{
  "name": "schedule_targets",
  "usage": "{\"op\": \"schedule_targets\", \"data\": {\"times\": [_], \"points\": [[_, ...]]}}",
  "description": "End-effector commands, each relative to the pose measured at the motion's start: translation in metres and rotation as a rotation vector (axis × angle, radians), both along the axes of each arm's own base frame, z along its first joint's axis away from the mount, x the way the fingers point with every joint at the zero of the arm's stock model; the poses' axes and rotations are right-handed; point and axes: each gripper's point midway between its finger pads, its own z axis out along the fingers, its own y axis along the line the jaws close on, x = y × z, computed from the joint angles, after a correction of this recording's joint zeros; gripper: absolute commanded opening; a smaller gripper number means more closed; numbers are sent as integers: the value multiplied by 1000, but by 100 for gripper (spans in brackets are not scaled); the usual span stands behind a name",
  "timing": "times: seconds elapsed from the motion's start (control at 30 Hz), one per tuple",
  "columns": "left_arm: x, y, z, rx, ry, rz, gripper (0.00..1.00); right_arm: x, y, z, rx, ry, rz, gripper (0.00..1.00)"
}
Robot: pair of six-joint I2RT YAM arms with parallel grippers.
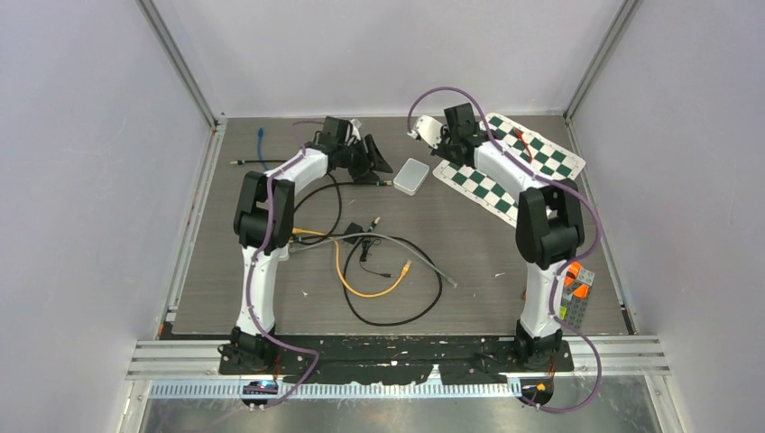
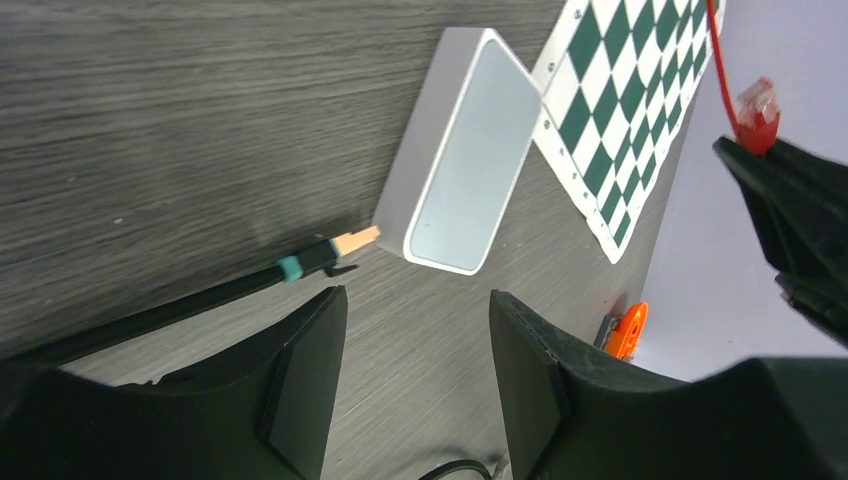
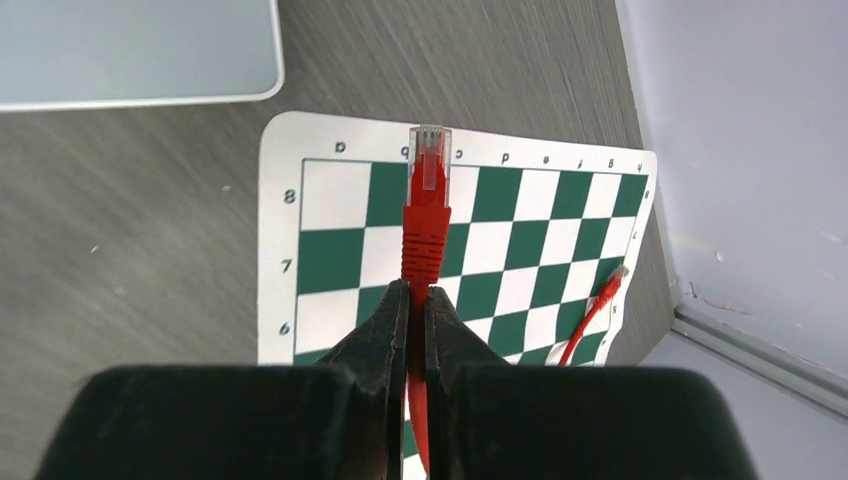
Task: Insert the plug into the switch port
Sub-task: Move the switch port to the center of the board.
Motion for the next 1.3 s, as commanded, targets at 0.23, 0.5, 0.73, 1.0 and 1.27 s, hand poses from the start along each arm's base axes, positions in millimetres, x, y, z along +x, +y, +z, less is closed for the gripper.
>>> {"op": "schedule_targets", "data": {"times": [0.23,0.5,0.73,1.0,1.27], "points": [[7,5,10,-50,-25,15,57,40,8,-30,-62,13,9,5],[-6,22,3,-43,18,61,56,43,17,-59,-145,51,74,5],[-14,53,12,-22,1,116,56,40,39,-70,-184,49,164,5],[-23,74,12,22,-22,117,57,27,65,-78,-212,47,270,5],[-36,66,1,-2,14,43,57,7,103,-68,-229,-20,441,5]]}}
